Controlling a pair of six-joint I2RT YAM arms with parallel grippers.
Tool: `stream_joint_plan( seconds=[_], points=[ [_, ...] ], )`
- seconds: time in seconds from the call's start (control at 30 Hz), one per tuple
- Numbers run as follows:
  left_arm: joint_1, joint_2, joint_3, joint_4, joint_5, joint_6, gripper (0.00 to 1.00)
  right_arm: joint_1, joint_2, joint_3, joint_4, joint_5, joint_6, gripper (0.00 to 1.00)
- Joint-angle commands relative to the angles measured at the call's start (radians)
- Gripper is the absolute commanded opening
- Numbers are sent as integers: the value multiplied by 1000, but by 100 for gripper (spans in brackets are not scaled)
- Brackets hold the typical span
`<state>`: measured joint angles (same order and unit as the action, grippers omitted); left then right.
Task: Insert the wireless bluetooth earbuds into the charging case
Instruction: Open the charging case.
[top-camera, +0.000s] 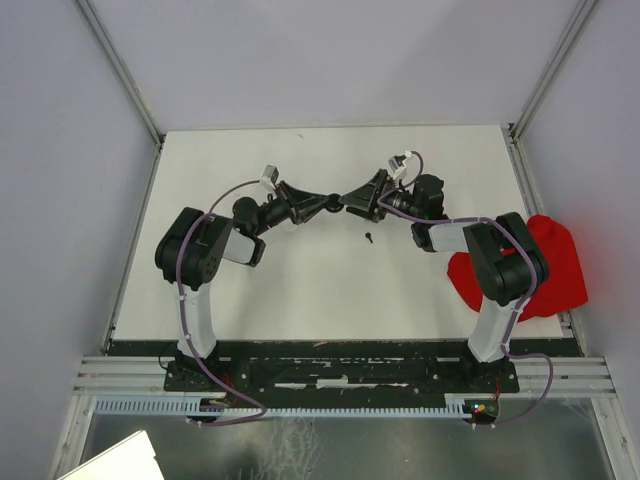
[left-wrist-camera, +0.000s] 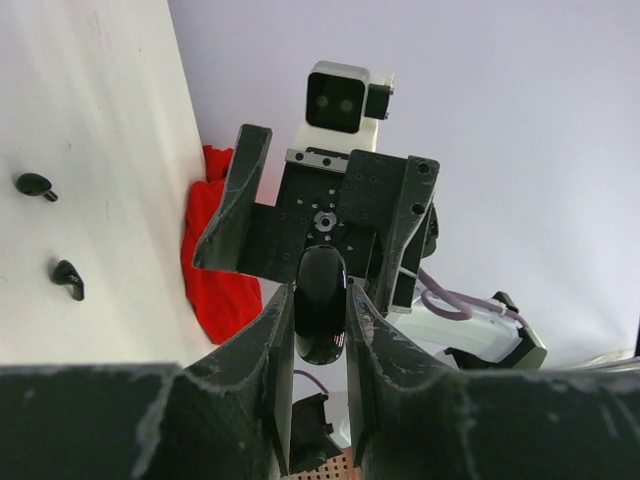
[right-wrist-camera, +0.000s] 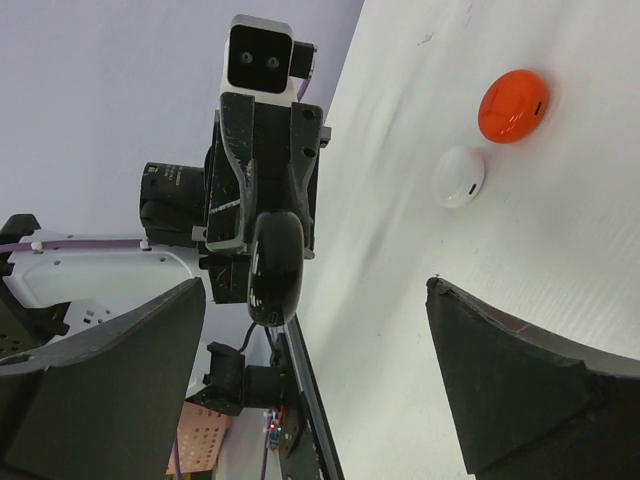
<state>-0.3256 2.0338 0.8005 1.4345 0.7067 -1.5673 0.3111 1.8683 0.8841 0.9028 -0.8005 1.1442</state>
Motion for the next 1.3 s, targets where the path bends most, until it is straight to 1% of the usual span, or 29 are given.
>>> stream_joint_plan(
  seconds=[0.0,0.3,0.67,1.03,1.27],
  points=[
    [3,-16,10,117,-22,-80,3,-4,-26,5,35,-8,-20,99],
    [0,-28,21,121,-12,-94,3,-5,-15,25,2,-3,-36,99],
    [-6,-41,33,137,-7,-118,3,-4,-13,60,-146,33,-117,99],
    [-16,-35,37,151,-9,-128,3,-4,9,85,-157,40,-118,99],
    [-14,-27,36,154,-23,-128,3,-5,-15,82,-195,50,-148,99]
  ],
)
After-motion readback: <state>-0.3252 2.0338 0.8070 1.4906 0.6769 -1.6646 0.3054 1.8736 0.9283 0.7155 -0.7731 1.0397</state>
